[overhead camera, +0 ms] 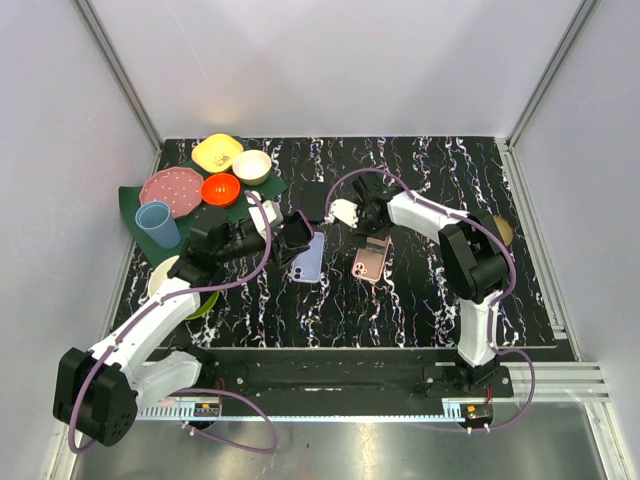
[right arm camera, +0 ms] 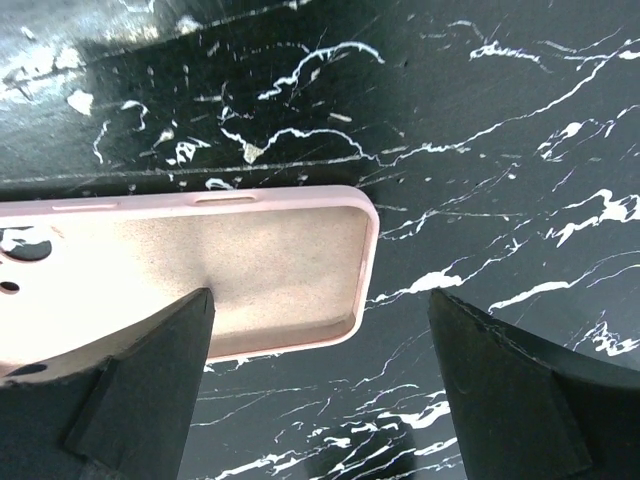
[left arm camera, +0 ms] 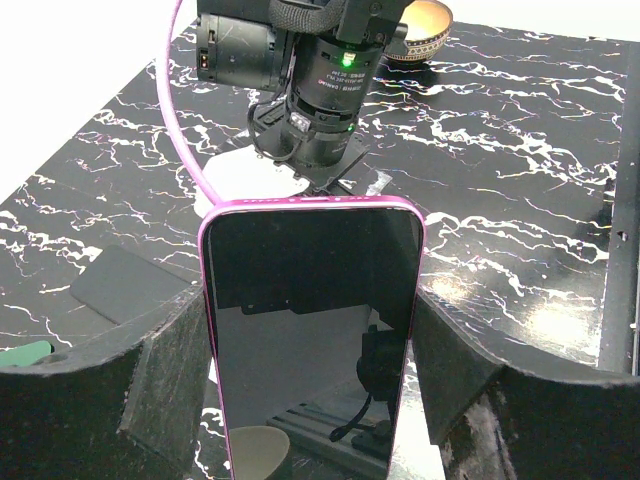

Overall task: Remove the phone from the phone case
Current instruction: Place the phone case at the center of the board.

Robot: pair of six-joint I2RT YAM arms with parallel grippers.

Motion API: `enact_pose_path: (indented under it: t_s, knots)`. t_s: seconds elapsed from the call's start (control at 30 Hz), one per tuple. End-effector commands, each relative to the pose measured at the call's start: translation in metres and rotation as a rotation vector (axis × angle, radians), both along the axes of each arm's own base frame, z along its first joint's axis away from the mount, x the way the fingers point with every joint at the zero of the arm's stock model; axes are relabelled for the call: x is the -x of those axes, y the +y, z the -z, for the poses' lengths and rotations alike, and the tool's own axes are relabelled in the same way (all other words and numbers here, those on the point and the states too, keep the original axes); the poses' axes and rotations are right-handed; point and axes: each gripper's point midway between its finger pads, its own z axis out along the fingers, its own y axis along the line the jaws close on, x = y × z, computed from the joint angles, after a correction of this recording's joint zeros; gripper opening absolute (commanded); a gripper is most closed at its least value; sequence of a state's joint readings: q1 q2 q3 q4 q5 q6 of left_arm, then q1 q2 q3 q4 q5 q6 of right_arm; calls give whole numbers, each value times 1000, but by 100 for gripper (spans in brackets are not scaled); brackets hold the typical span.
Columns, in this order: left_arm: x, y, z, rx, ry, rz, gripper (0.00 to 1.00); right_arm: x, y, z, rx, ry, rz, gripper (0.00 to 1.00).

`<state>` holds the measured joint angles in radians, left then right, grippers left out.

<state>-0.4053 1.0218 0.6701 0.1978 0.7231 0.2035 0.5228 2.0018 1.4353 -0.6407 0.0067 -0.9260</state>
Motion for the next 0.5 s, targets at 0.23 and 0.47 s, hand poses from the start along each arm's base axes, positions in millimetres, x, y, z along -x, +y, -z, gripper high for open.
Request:
enact_pose_path:
  t_s: [0.23, 0.47]
  knots:
    - [0, -3, -39, 61, -130, 26, 31, 37, 27, -62, -200, -36, -11, 93]
    - [0, -3, -41, 67, -127, 24, 31, 80, 20, -10, -147, 61, -19, 94]
